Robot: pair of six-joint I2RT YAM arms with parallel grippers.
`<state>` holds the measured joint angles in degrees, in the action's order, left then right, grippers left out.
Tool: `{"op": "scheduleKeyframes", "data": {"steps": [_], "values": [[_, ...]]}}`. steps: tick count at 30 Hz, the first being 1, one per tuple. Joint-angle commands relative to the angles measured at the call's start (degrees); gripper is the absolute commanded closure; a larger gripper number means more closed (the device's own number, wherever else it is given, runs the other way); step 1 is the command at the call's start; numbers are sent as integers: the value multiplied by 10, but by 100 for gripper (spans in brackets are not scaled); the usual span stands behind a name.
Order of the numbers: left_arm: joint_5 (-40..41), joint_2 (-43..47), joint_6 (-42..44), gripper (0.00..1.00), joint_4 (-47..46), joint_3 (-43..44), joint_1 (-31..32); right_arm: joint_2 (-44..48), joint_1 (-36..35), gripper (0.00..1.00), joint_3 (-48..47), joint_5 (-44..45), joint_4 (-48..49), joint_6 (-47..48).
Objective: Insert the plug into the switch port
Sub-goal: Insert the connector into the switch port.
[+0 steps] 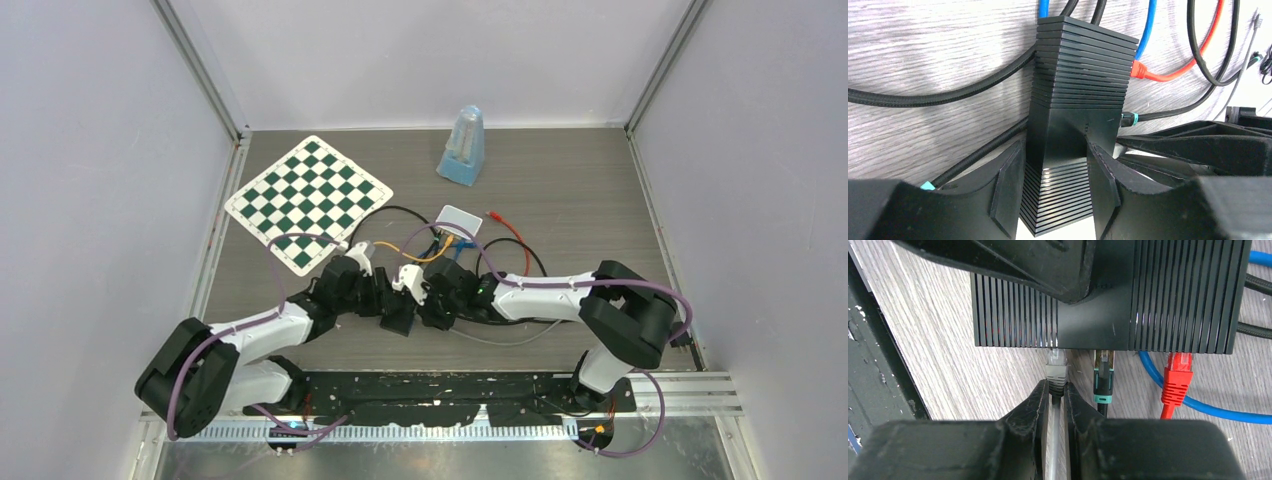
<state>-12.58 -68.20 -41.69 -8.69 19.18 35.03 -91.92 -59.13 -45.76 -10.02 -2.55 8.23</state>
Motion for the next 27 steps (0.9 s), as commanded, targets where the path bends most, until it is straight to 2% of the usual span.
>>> {"op": "scheduleKeyframes", "data": {"steps": [1, 5, 10, 16, 20, 23, 27], "values": [[-139, -37, -55, 56, -21, -9, 45, -12, 3, 95, -108, -30, 293, 14], [-157, -53, -76, 57, -56, -21, 46, -33, 13, 95, -100, -48, 334, 13], [-152, -37, -79, 57, -46, -16, 46, -31, 17, 95, -92, -48, 362, 20], [-28, 23, 23, 52, 170, 105, 23, -12, 39, 95, -69, -101, 286, 69], [36, 18, 50, 52, 239, 152, -2, -4, 50, 95, -37, -100, 246, 115], [57, 2, 58, 52, 256, 168, -9, -12, 66, 94, -29, -112, 232, 119], [51, -36, 66, 52, 268, 195, -23, -25, 86, 83, -27, -114, 233, 119]]}}
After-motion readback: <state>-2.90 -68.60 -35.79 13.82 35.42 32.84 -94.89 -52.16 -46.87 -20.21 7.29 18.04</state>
